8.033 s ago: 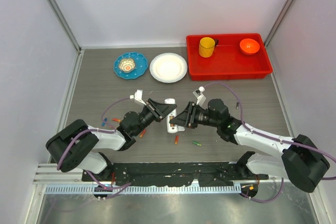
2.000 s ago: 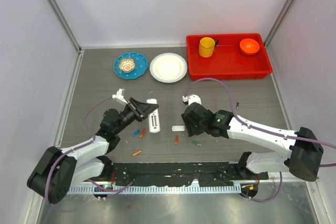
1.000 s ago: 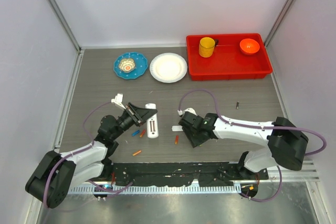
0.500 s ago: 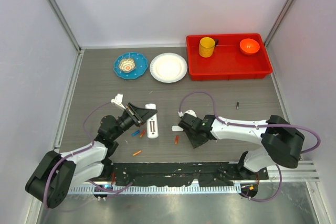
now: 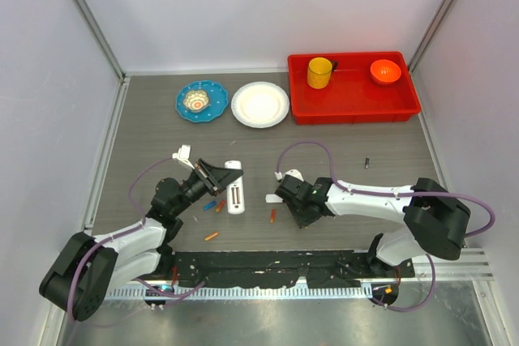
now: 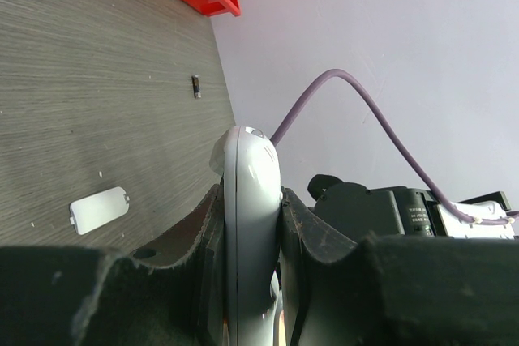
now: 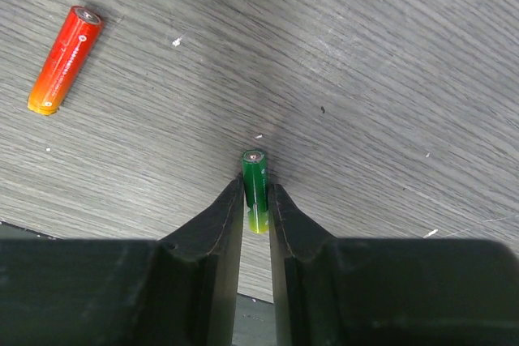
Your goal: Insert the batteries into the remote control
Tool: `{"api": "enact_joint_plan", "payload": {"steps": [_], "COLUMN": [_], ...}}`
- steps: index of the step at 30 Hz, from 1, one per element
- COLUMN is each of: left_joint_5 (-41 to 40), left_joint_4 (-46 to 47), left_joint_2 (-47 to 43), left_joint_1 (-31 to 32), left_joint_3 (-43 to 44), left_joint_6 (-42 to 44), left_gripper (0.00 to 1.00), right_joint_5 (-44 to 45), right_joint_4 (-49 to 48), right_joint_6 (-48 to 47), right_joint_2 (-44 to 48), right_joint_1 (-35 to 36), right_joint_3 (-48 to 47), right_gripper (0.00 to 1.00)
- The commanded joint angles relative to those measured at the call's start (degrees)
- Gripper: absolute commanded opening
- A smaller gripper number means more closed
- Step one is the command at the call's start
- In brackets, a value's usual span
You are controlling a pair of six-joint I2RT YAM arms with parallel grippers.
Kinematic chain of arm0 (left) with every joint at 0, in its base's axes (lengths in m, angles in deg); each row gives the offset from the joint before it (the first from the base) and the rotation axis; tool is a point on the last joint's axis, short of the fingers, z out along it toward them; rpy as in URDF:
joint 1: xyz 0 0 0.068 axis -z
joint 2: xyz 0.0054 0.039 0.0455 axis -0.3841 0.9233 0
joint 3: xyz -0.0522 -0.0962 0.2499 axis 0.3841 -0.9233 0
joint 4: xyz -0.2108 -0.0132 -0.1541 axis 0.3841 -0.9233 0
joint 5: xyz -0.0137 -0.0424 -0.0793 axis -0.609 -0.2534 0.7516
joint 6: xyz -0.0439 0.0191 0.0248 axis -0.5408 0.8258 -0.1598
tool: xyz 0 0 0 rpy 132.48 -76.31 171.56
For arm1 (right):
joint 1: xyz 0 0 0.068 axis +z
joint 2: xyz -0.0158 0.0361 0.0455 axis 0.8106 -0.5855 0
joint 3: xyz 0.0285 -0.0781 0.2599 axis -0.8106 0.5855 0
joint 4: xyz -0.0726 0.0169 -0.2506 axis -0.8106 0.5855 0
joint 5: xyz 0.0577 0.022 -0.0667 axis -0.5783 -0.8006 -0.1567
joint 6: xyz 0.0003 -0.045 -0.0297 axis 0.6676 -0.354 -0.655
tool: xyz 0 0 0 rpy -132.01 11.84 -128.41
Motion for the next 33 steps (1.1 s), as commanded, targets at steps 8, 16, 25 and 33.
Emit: {"api": "enact_joint_plan", "payload": {"steps": [8, 16, 25, 33], "left_joint_5": [1.02, 1.20, 0.85, -0.12], "left_joint_4": [3.59, 2.45, -0.10, -0.98], "left_joint_2": [-0.51, -2.01, -4.73, -6.14], "left_joint_1": [-0.13, -0.13, -0.04, -0.13], "left_joint_3": [0.28, 0.10, 0.10, 0.10], "left_joint_6": [0.27, 0.62, 1.32, 0.36], "left_gripper": [0.00, 0.00, 0.00, 0.00], "right_joint_5": [0.81, 3.01, 15.74, 21.98], "right_joint_4": [-1.19, 1.01, -0.81, -8.93], "right_joint_6": [0.62, -0.43, 10.86, 53.41], "right_joint_2": [1.42, 1.33, 8.78, 9.43], "right_joint_1": [0.28, 0.37, -2.87, -15.27], "right_joint_3": [0.49, -1.80, -5.75, -7.24], "right_gripper": [0.13, 0.02, 0.01, 0.01]}}
